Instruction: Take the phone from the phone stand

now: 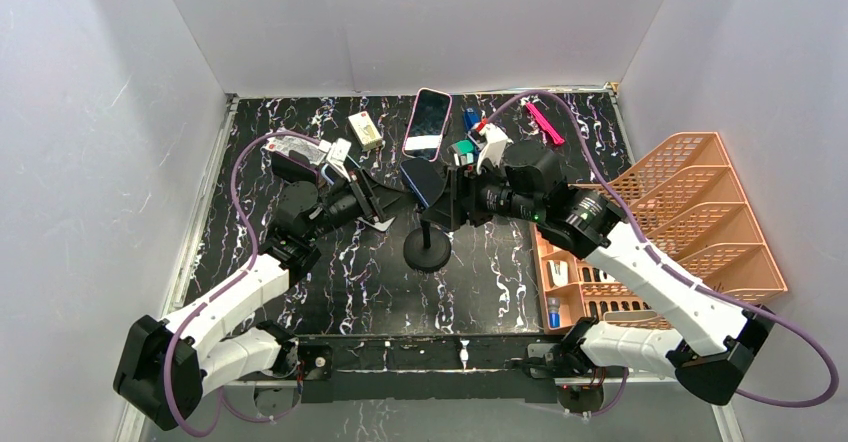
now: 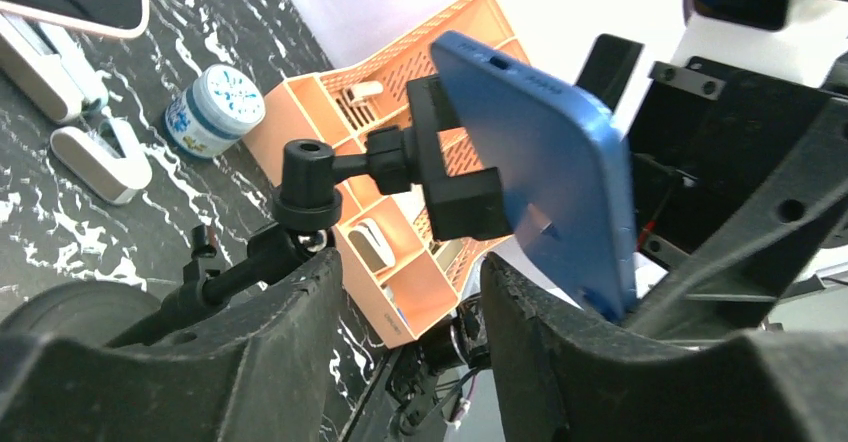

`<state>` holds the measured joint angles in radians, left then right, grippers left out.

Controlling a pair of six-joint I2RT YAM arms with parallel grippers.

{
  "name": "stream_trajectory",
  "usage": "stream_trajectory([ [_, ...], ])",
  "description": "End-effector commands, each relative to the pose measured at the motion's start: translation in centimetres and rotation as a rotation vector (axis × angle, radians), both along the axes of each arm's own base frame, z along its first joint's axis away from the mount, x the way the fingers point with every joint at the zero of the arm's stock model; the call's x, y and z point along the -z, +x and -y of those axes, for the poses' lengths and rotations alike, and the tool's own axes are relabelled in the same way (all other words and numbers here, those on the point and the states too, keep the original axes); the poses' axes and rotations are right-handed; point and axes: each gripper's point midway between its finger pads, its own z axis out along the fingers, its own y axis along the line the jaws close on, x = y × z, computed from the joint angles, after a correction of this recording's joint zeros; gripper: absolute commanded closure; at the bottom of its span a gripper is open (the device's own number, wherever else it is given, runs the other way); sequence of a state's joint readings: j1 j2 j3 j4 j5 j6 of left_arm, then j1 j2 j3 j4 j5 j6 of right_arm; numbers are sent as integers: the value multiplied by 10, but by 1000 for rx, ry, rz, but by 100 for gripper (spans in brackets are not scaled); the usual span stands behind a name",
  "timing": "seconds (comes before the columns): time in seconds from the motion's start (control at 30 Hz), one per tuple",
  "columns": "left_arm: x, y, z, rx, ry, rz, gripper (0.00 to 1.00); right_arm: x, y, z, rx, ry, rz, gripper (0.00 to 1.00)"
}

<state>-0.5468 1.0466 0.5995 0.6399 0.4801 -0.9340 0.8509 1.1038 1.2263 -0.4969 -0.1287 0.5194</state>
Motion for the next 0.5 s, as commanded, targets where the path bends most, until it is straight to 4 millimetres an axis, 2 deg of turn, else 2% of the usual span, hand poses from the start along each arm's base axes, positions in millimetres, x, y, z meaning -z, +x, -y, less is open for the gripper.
stream_trajectory([
  [0.0, -10, 2, -3, -16, 32, 27, 45, -55, -7, -5, -56, 146, 112, 100],
  [0.23, -23, 3, -15, -85, 71, 38, 29, -88, -15, 0, -94, 188, 193, 100],
  [0.33, -31, 6, -34, -189, 119, 55, 23, -103, -11, 5, -79, 181, 260, 100],
  [0.47, -55, 8, -67, -361, 135, 99, 20, -126, -2, 5, -77, 177, 366, 100],
])
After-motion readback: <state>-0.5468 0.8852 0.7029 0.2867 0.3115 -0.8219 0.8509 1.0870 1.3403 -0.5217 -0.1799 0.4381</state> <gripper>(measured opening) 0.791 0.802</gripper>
